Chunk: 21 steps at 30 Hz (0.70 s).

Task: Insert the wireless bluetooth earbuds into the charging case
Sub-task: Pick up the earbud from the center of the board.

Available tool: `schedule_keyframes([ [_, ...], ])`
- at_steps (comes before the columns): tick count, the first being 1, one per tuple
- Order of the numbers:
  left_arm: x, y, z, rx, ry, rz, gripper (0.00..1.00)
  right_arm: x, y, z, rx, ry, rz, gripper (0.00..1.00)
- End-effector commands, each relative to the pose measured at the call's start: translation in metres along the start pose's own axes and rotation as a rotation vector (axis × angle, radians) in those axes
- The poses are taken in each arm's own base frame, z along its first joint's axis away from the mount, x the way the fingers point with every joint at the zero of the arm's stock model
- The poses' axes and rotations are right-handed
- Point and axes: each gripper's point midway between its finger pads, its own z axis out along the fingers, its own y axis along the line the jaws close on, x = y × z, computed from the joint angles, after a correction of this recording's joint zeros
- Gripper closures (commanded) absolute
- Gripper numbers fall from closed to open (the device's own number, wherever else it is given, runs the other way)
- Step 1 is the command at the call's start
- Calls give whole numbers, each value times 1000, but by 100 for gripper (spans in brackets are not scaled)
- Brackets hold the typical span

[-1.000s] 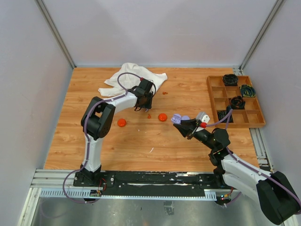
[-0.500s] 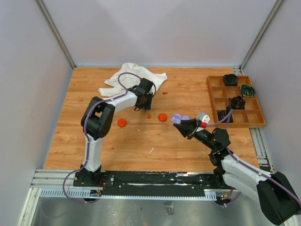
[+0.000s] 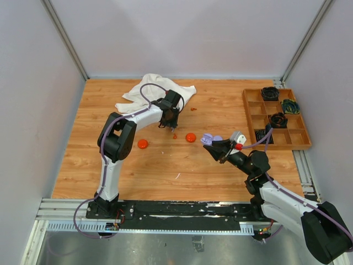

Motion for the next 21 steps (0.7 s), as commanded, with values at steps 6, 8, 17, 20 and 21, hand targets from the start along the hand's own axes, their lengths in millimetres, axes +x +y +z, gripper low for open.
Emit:
schedule_keyframes([
  [6, 18, 10, 9, -43, 72, 19, 70, -17, -8, 1, 19, -49, -31, 98],
  [8, 21, 11, 7, -46, 79, 22, 70, -17, -8, 1, 18, -50, -30, 98],
  [17, 29, 10, 4, -57, 104, 39, 66, -19, -7, 1, 12, -56, -30, 98],
  [20, 28, 12, 4, -67, 103, 41, 66, -20, -6, 1, 11, -56, -30, 98],
  [21, 28, 12, 4, -69, 105, 42, 66, -20, -6, 1, 10, -56, -29, 98],
])
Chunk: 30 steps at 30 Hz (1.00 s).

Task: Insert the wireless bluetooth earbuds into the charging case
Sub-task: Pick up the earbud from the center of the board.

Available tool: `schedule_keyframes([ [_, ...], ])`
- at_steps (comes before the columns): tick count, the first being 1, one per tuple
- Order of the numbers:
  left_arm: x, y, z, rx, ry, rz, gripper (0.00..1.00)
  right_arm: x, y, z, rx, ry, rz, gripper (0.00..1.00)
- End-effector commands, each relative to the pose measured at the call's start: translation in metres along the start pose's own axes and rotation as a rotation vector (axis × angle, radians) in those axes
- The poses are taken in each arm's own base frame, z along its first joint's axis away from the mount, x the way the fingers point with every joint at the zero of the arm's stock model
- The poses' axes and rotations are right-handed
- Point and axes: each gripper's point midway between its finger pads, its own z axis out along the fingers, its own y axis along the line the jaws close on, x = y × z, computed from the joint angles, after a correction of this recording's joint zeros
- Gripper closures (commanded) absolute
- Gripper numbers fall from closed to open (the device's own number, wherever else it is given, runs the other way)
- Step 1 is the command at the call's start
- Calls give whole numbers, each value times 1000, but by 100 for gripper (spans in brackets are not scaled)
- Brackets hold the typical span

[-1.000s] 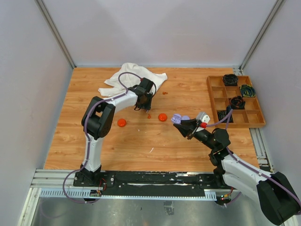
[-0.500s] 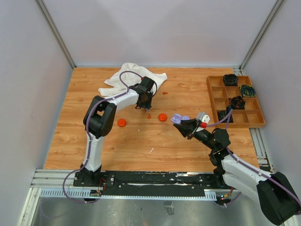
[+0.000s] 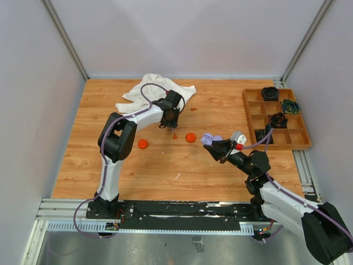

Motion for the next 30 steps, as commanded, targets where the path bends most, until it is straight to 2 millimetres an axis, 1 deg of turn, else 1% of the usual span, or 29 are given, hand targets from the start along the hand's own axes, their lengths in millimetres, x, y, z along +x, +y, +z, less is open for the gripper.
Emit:
schedule_keyframes([
  [1, 29, 12, 4, -54, 103, 38, 66, -17, -6, 1, 11, -49, -25, 97],
  [9, 32, 11, 2, -71, 119, 61, 67, -17, -6, 1, 10, -50, -25, 98],
  [14, 36, 10, 3, -64, 133, 63, 70, -19, -6, 1, 10, -54, -25, 98],
  [22, 27, 8, 0, -53, 104, 63, 75, -20, -6, 1, 8, -56, -28, 98],
  [25, 19, 4, -9, -29, 58, 45, 76, -19, -6, 1, 8, -52, -29, 98],
  [30, 4, -2, -35, 29, -51, 2, 78, -20, -4, 2, -4, -54, -28, 98],
])
